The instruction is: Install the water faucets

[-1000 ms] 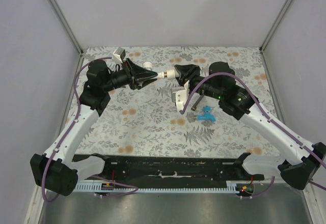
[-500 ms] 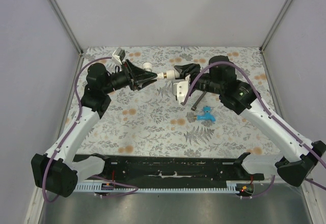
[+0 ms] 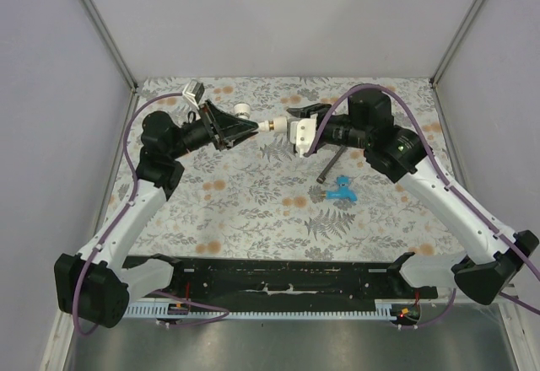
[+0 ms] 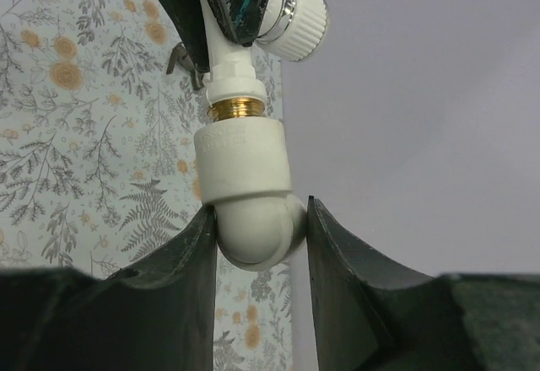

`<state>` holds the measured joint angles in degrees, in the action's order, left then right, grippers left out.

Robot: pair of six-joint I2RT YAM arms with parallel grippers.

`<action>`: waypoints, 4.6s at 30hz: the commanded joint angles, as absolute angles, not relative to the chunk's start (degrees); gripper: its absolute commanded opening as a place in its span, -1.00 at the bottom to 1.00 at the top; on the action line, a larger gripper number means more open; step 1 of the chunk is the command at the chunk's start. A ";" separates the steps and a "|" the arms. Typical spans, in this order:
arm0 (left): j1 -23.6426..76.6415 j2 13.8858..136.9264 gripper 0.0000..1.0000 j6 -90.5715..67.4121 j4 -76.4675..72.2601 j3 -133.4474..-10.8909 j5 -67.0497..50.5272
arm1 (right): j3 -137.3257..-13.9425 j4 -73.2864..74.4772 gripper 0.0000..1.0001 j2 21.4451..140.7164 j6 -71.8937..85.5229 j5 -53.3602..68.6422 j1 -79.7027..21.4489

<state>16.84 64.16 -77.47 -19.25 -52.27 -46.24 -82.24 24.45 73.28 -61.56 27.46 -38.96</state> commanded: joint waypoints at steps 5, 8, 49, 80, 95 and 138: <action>18.46 62.14 -0.96 -66.62 -39.10 -52.73 -46.58 | -85.34 23.91 -1.00 75.85 -41.14 47.98 -41.22; 18.28 61.61 -0.96 -66.45 -39.65 -52.29 -46.76 | -85.34 23.64 -1.00 76.11 -40.43 48.34 -41.22; 18.37 61.70 -0.96 -89.83 -26.11 -51.33 -37.62 | -68.64 -2.37 0.22 76.82 -66.80 28.57 -46.32; 18.02 59.24 -0.96 -86.84 -18.54 -50.89 -35.77 | -70.31 3.25 0.23 75.23 -68.73 15.64 -42.45; 18.11 58.80 -0.96 -94.56 -16.18 -50.98 -33.75 | -63.91 -9.46 -1.00 74.97 -73.74 16.35 -42.45; 16.96 61.79 -0.96 -98.53 -16.96 -54.14 -37.80 | -54.49 -31.48 -1.00 71.99 -82.99 21.18 -43.42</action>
<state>17.39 63.22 -101.67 -13.78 -51.03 -39.94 -51.20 -35.40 75.37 -91.13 18.11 -42.28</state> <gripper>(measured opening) 0.353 0.488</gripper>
